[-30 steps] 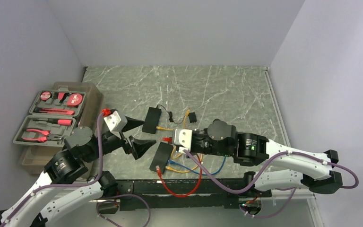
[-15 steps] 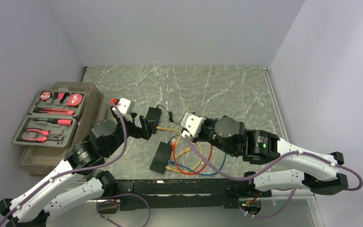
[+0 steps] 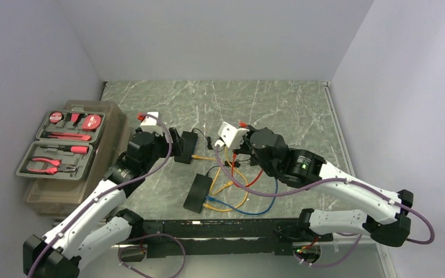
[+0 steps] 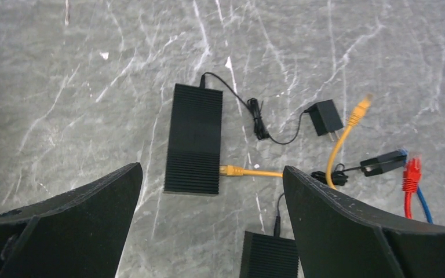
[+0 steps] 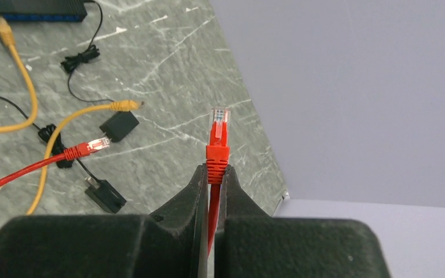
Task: Insert the plug into the switch port
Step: Pick up the connector from the center of the board, then insert the connector into the switch port.
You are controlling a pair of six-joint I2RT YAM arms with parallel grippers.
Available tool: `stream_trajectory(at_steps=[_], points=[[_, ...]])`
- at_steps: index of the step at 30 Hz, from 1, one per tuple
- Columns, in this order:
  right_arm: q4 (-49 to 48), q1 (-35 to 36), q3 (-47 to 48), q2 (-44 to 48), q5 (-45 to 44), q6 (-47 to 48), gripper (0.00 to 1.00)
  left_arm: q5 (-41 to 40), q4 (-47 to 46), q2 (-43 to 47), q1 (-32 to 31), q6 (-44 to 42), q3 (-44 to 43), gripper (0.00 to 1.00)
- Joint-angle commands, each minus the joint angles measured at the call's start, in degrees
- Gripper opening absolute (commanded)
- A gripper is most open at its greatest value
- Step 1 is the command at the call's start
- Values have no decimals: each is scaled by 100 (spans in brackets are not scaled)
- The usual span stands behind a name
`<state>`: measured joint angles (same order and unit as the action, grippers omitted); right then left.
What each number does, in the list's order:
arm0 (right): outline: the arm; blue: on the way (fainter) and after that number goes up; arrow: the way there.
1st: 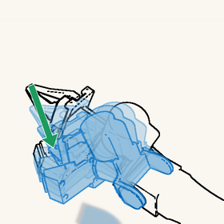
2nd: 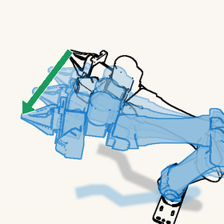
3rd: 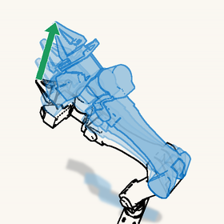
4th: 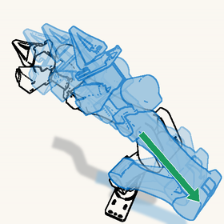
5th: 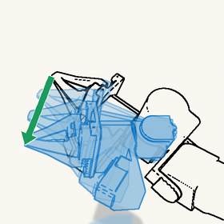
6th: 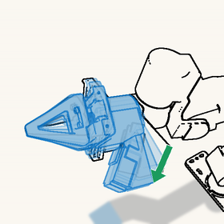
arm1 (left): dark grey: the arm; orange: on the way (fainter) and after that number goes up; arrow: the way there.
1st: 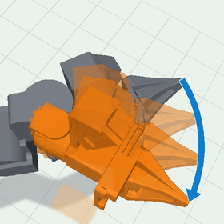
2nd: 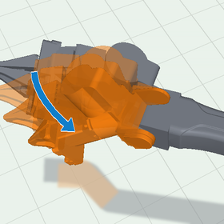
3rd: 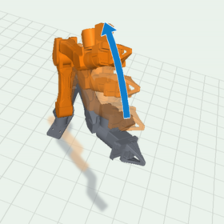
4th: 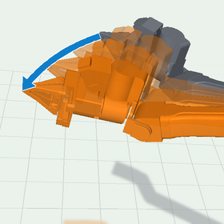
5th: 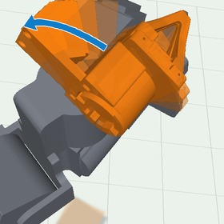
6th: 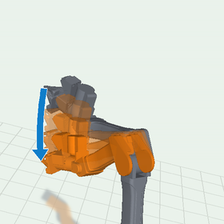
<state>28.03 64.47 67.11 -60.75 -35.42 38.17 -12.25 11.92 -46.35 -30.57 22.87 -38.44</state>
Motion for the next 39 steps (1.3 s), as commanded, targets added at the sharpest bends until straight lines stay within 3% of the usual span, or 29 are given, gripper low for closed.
stream_trajectory(at_steps=[1,14,18,26,39], points=[[-349,-371,-41,-232,562,373,0,455,-978,-346,313,276,246,98],[-1184,-2026,-290,-1428,3336,662,0,1287,-2284,-1342,1295,520,785,96],[-1588,-2109,-229,-1800,4095,584,0,1666,-2650,-1795,1590,619,890,96],[-1500,-2149,407,-2908,5221,537,0,2733,-3875,-2997,2182,1039,1137,95],[-1587,-2177,1198,-4528,6131,199,0,3589,-4732,-4141,2402,1252,1102,89]])
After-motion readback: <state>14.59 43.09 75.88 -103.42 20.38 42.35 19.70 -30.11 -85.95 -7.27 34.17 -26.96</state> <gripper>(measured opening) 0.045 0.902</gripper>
